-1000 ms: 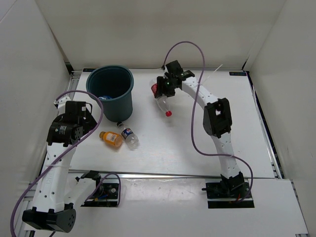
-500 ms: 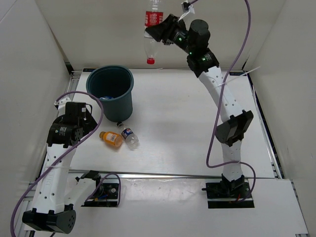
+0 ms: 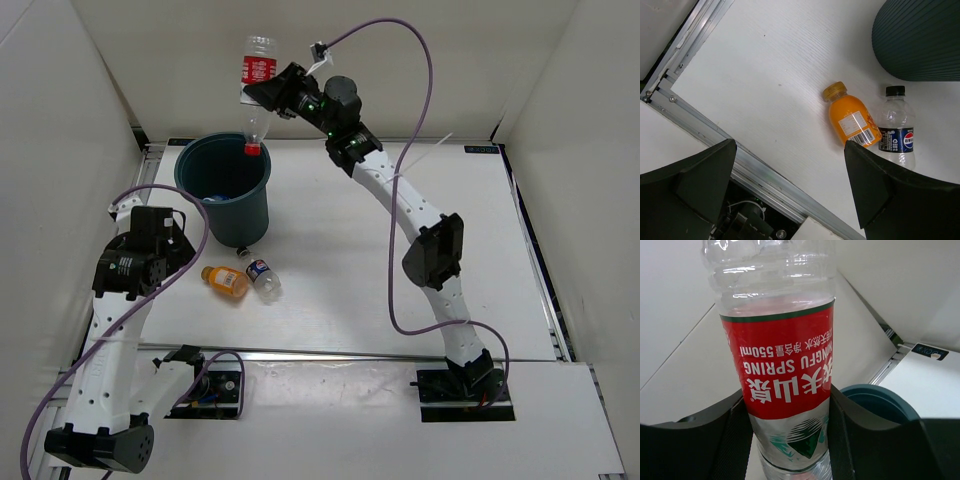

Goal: Put the plastic bottles in the bin

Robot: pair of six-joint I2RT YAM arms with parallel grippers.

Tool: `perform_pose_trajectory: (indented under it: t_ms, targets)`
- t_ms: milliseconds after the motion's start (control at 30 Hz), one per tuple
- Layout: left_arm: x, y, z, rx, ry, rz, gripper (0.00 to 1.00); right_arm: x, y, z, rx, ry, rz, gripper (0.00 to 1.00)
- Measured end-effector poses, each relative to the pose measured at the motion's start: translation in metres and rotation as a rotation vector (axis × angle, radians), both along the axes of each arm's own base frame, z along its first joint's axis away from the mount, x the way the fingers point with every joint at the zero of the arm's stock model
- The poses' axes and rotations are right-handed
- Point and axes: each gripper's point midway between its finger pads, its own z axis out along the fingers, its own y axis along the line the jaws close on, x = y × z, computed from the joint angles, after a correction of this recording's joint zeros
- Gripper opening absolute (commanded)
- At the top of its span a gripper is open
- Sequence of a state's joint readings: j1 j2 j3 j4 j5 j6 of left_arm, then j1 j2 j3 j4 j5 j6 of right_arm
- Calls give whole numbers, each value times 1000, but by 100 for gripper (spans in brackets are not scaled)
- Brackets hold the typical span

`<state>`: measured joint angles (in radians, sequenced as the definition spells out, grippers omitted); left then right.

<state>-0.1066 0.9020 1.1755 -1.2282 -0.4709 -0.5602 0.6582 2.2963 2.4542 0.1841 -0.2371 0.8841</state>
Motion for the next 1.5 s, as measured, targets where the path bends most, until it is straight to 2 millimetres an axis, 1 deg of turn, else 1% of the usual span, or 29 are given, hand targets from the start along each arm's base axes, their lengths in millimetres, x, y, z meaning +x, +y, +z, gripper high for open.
perform_pose_trajectory:
  t_ms: [67, 167, 300, 333, 500, 633, 767, 800, 833, 900, 933, 1133, 1233, 1267, 1333, 1400, 1500]
  targets:
    - [0, 1, 1, 4, 1, -1, 100, -2, 6, -6, -2, 12, 10, 35]
    - [-1, 1, 0, 8, 6, -1, 100, -3, 8, -7, -3, 15, 15, 37]
    - [-2, 3, 0, 16, 8, 3, 100, -4, 10, -8, -7, 9, 16, 45]
    - [-2, 4, 1, 21, 9, 5, 100, -4, 10, -9, -11, 6, 15, 49]
    - [-3, 5, 1, 28, 11, 9, 100, -6, 16, -15, -27, -1, 20, 52]
    - [-3, 5, 1, 29, 11, 9, 100, -9, 27, -26, -42, 9, 34, 53]
    - [-3, 5, 1, 29, 11, 9, 100, -12, 38, -42, -61, 28, 51, 65]
    - [-3, 5, 1, 29, 11, 9, 100, -12, 40, -45, -65, 33, 53, 70]
    - [-3, 5, 1, 29, 10, 9, 100, -14, 42, -48, -71, 38, 60, 83]
    - [-3, 5, 1, 29, 10, 9, 100, -15, 45, -56, -88, 47, 70, 92]
    - [-3, 5, 1, 28, 10, 8, 100, -17, 47, -58, -98, 43, 75, 100]
    - [-2, 0, 0, 6, 9, -8, 100, -16, 46, -68, -173, -5, 53, 100]
    - [-3, 1, 2, 5, -2, -8, 100, -14, 37, -65, -230, -35, 17, 100]
    - [-4, 1, 3, 6, -8, -6, 100, -13, 30, -61, -247, -55, -9, 100]
    - [-5, 1, 5, -1, -23, 7, 100, -14, 10, -49, -288, -65, -77, 100]
    - [-5, 0, 5, -22, -36, 32, 100, -20, -15, -30, -310, -70, -131, 100]
    - [-5, -3, 1, -83, -56, 106, 100, -35, -61, 11, -304, -93, -223, 100]
